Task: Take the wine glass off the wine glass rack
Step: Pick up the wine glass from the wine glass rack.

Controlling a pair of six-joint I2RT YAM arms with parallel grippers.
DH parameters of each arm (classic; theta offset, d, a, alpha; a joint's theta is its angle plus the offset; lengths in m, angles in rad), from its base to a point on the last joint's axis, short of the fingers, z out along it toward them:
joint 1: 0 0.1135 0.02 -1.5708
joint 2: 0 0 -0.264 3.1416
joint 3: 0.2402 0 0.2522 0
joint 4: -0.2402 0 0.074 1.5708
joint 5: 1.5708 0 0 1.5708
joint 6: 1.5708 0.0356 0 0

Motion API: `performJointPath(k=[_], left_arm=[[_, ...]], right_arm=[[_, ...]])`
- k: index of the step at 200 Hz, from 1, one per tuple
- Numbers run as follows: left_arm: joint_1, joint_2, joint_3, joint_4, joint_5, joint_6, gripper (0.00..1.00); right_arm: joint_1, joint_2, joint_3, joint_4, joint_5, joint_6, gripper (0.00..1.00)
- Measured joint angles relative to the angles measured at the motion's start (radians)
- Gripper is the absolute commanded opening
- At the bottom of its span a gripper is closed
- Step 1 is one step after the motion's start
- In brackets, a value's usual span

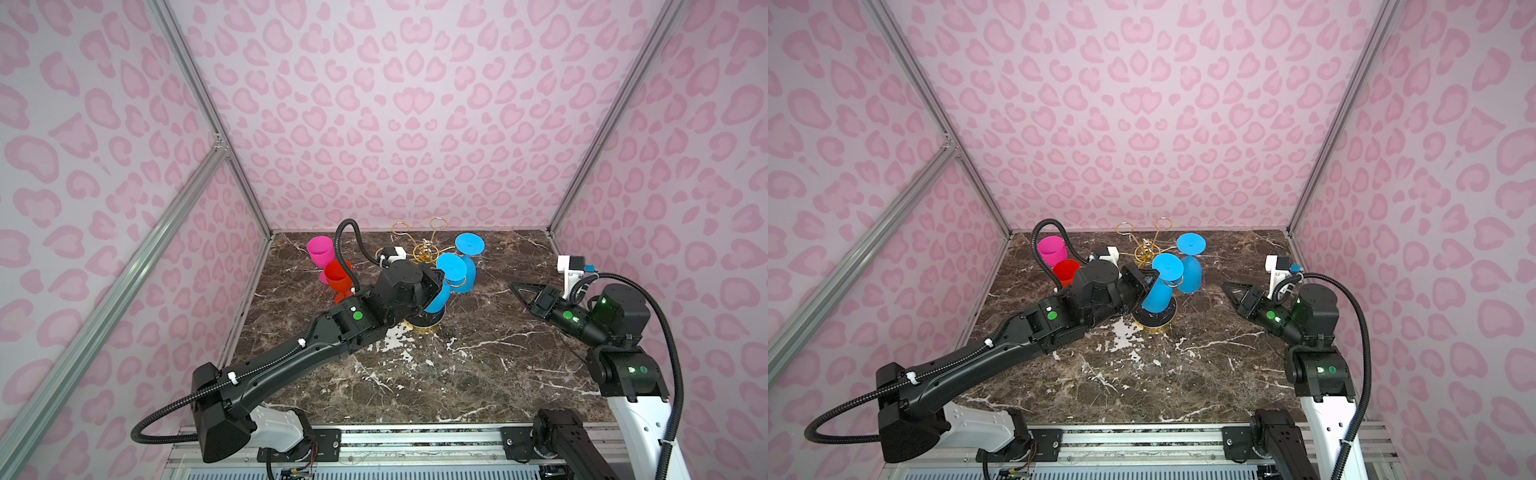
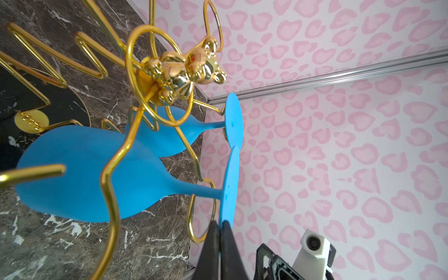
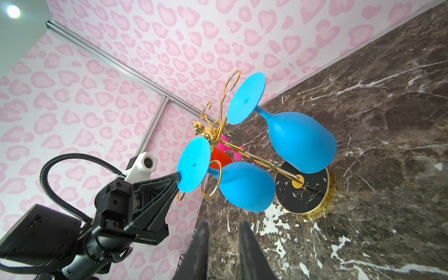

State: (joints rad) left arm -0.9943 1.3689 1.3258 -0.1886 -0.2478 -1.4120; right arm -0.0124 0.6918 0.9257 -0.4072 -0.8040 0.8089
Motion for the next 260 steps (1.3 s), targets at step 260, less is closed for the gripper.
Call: performJointPath(k=[260], left_arm=[[-0.007, -0.125, -0.099, 0.002, 0.047, -0.045, 0.04]], right_arm=[[-0.004, 0.023, 0.028, -0.012, 0.012, -0.028, 0.22]])
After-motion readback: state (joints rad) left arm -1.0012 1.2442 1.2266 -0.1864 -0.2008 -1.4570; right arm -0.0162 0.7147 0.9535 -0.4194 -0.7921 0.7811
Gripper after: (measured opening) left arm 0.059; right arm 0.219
